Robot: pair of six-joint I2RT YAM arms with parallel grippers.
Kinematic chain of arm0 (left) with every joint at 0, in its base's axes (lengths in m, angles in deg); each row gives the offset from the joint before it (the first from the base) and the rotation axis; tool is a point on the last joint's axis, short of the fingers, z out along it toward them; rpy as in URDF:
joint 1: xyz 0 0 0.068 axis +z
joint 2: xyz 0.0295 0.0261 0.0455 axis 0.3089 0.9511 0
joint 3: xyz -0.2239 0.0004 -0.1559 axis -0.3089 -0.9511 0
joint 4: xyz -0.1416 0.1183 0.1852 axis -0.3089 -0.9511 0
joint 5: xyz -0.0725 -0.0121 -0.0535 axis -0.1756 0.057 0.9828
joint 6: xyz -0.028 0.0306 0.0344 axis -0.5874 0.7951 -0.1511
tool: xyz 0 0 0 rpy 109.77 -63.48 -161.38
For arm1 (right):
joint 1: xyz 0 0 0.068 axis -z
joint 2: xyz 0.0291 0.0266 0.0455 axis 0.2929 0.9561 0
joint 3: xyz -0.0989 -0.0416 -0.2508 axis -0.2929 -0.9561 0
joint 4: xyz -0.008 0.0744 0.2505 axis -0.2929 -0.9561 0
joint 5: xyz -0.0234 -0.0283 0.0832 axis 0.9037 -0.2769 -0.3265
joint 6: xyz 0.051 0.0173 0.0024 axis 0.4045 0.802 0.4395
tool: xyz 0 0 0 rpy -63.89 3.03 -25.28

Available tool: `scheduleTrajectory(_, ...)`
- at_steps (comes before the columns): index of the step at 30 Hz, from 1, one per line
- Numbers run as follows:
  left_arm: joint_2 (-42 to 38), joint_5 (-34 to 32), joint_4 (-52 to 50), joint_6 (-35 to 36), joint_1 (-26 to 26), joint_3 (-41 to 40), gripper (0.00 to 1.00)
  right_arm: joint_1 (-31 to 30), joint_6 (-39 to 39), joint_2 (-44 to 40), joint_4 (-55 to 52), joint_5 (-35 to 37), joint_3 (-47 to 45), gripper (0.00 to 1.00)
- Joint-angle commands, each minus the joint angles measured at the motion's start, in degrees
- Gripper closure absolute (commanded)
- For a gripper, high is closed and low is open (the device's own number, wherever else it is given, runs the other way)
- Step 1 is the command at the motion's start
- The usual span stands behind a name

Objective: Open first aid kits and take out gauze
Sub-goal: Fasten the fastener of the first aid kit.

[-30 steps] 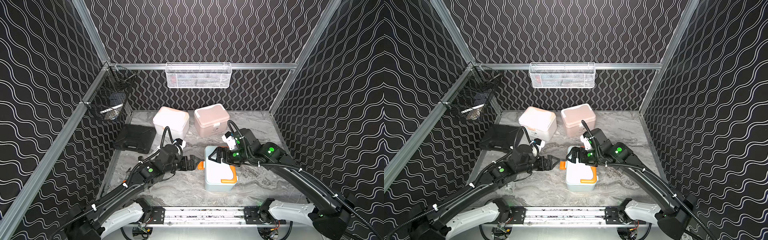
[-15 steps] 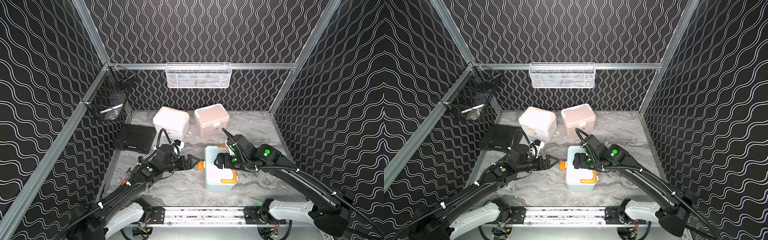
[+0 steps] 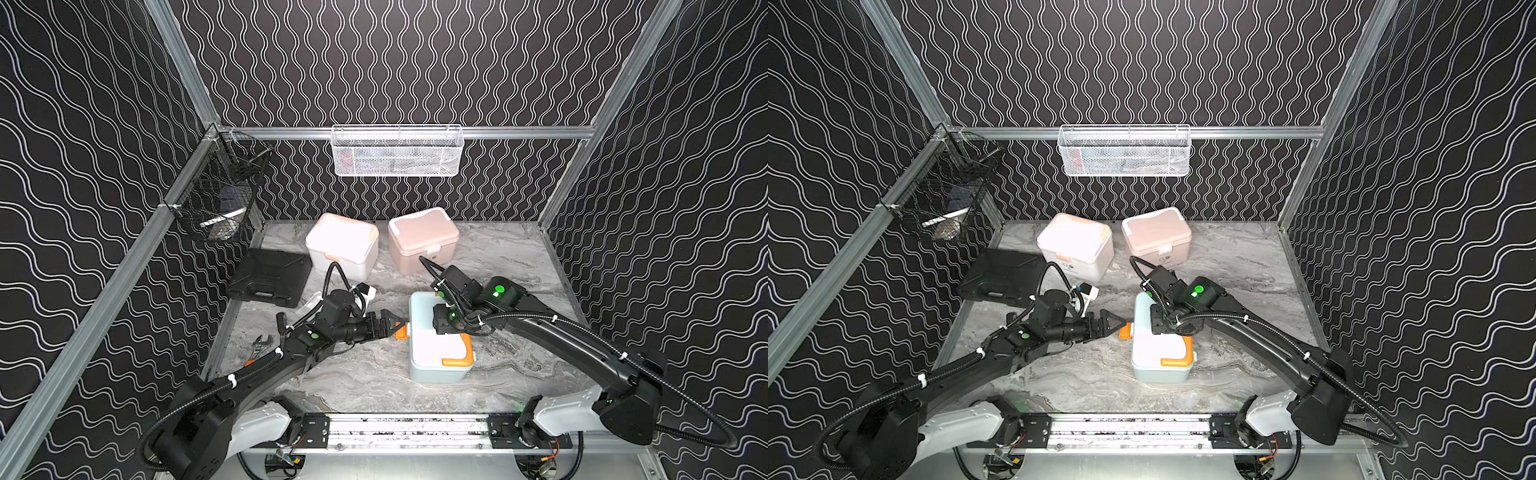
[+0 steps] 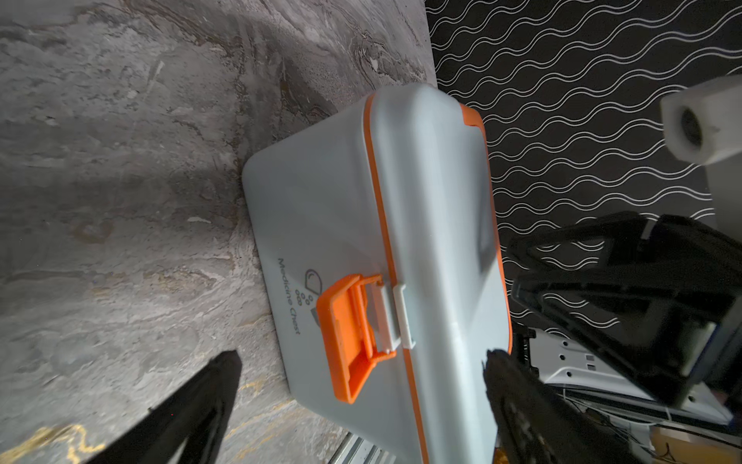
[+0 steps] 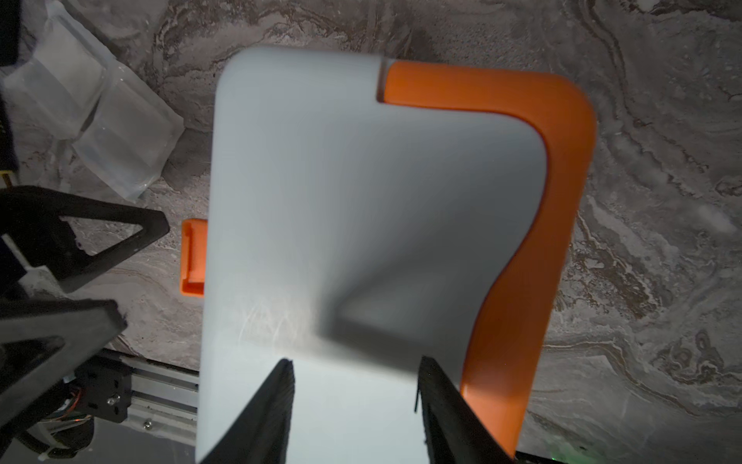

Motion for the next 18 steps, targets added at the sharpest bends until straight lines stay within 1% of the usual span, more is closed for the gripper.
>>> scheduleTrajectory(1, 1.9, 2.6, 9.4, -3.4, -0.4, -1.3, 0.01, -1.2, 0.7, 0.9, -0.3, 0.4, -1.8, 0.47)
scheduleTrajectory(4, 4.1, 2.7, 14.5, -5.3, -1.7, -3.0, 0.01, -2.1, 2.5, 0.5, -0.2, 1.1, -4.9, 0.47)
scheduleTrajectory(7, 5.9, 2.2, 19.8, -7.0, -4.0, -4.0, 0.01, -2.7, 3.7, -0.7, 0.9, 0.6, -7.4, 0.47)
scheduleTrajectory(11, 7.3, 0.4, 24.2, -7.9, -7.2, -4.0, 0.01, -3.2, 4.2, -1.3, 1.1, 0.4, -8.0, 0.47)
scheduleTrajectory(18, 9.0, -0.8, 30.4, -9.9, -8.5, -4.4, 0.01, -3.5, 4.1, -1.6, 1.6, 0.2, -8.1, 0.47)
